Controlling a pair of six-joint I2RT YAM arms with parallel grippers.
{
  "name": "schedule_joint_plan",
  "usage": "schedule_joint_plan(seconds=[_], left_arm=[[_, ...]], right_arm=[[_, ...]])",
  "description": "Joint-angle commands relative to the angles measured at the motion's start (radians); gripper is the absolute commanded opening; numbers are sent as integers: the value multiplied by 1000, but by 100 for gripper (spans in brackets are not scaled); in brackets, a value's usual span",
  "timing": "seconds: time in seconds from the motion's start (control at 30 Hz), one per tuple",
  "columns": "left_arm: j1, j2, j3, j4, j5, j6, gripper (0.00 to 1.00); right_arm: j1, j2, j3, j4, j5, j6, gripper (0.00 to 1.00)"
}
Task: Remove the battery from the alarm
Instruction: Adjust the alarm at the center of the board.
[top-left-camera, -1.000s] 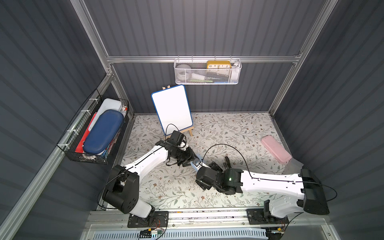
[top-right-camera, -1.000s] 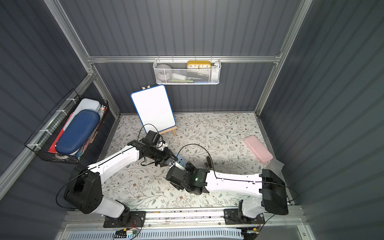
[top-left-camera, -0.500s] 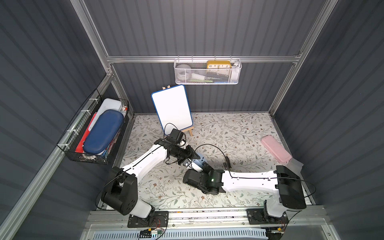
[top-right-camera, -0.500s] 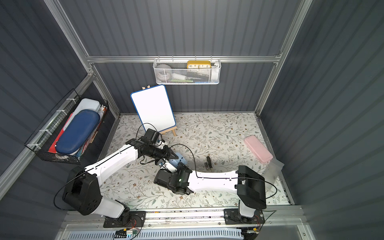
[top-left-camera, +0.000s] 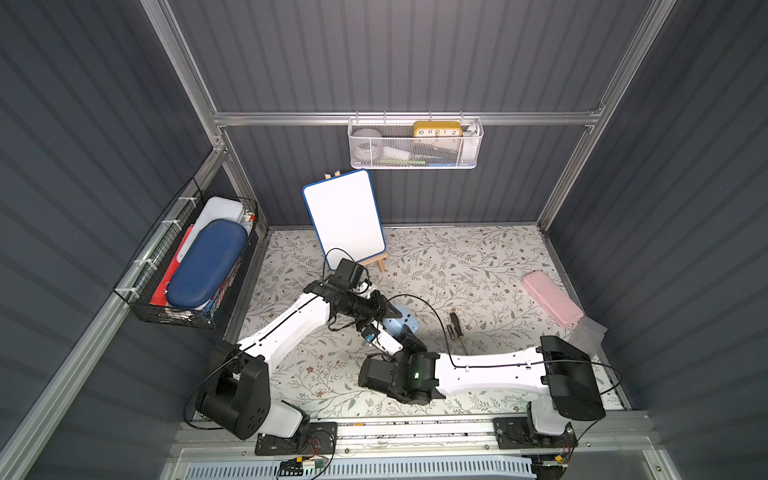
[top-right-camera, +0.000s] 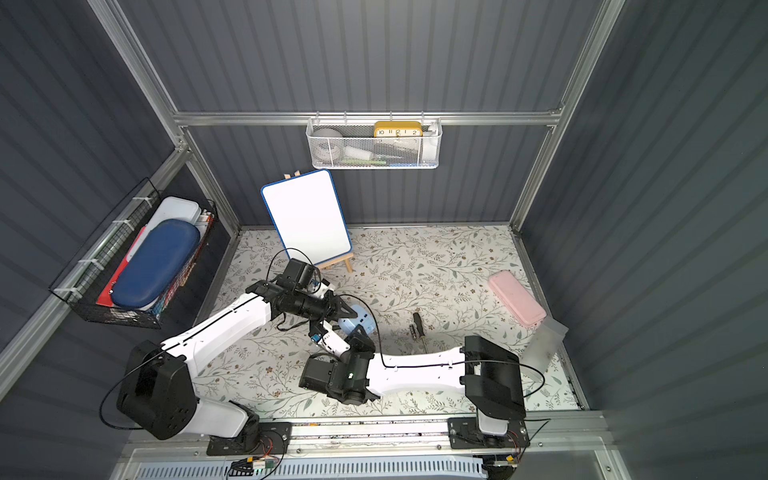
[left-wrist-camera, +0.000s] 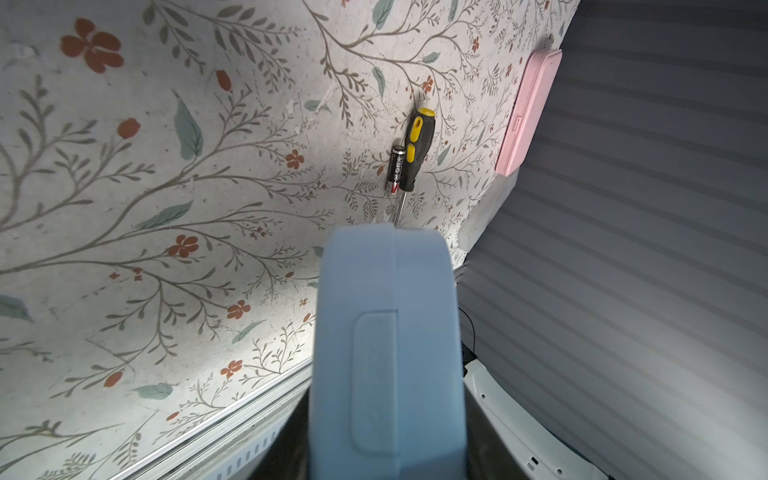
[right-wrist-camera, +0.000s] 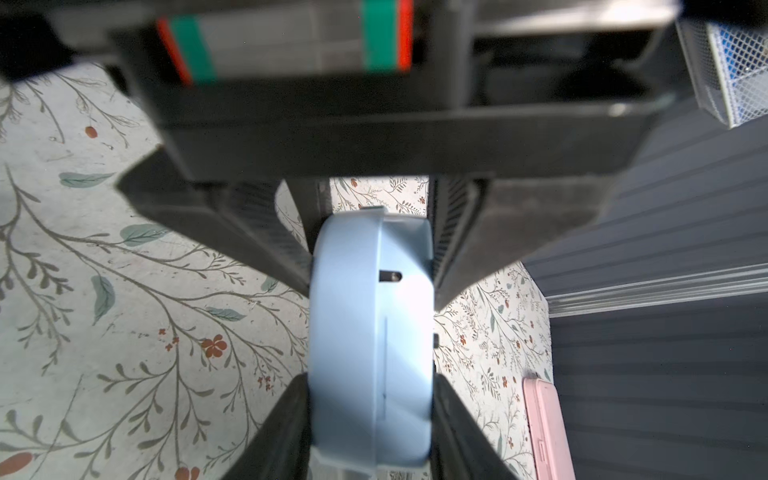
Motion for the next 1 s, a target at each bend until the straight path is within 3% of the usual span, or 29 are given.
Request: schedule_joint_plan(seconds=[0.0, 0.17, 0.27, 0.43, 0.63, 0.83, 0.97], left_arm=[[2, -15, -17, 59, 28, -45, 13], [6, -25, -14, 62, 2, -32, 56], [8, -24, -10, 50, -19, -21, 74], [11, -10, -1, 57, -36, 6, 81], [27, 0, 53, -38, -190, 53, 93], [120, -29, 72, -50, -283, 115, 95], [141, -50, 58, -28, -306, 137, 95]], right_arm=[[24, -4, 8, 59, 68, 16, 22], [26, -9, 5, 58, 46, 17, 21], [25, -16, -2, 57, 41, 19, 21], [26, -26, -14, 62, 18, 23, 21], [21, -52, -30, -27, -21, 107, 22], [3, -178, -106, -53, -215, 211, 23], [-82, -304, -152, -14, -470, 266, 24]])
